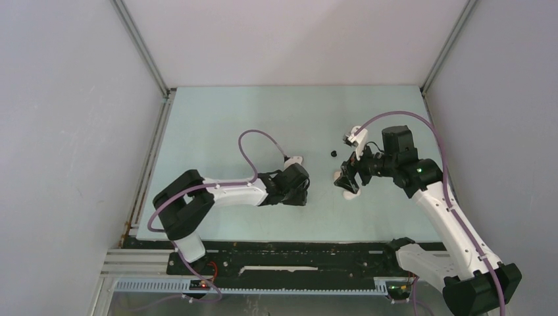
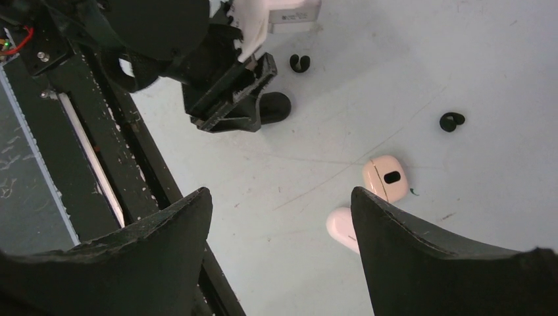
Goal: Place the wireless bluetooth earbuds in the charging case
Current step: Pick up the charging case at the center of the board.
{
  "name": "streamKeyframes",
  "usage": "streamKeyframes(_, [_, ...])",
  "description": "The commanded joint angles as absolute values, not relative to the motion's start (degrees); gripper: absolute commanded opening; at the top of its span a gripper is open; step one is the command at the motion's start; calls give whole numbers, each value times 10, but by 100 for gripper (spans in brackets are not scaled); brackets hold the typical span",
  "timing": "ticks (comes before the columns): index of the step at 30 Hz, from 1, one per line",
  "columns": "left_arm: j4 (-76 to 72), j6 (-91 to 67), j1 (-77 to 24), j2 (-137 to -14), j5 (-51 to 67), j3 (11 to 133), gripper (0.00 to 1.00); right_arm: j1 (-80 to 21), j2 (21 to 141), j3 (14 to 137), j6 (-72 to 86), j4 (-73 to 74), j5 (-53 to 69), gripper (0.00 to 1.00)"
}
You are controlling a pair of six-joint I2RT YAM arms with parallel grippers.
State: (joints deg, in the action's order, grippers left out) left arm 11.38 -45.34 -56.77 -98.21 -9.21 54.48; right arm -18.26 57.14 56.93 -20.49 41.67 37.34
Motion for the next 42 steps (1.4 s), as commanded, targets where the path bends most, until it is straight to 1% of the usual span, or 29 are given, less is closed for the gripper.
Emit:
streamKeyframes(1, [125,-442,-573,-915,-113,535,50,-181,562,568,-212,421,333,80])
streamKeyframes(5, [120,-437,-573,-820,-134,487,54,-191,571,550,-210,403,328,79])
streamKeyframes(9, [116,-426,-573,-742,-131,444,58,-246,611,546,-233,398,294,77])
streamKeyframes(13, [148,-440,-578,-645,-212,411,57,-314,651,546,-248,369,258,72])
streamKeyframes(17, [162,-471,-578,-507,-315,355,57,-391,712,550,-282,331,221,69])
streamKeyframes(21, [187,-479,-578,-417,-362,326,57,-440,805,589,-276,315,191,62])
streamKeyframes(23, [206,-477,-578,-397,-373,320,57,-463,848,610,-251,285,143,62])
streamKeyframes(27, [239,-473,-578,-382,-379,314,57,-490,924,650,-208,214,68,70])
streamKeyframes(33, [249,-479,-578,-351,-378,297,57,-501,1059,758,-153,240,25,73])
streamKeyframes(38, [241,-481,-578,-345,-380,293,57,-530,1098,763,-164,275,-34,77])
streamKeyframes(42, [222,-468,-578,-362,-375,296,57,-533,1086,736,-162,276,-75,79])
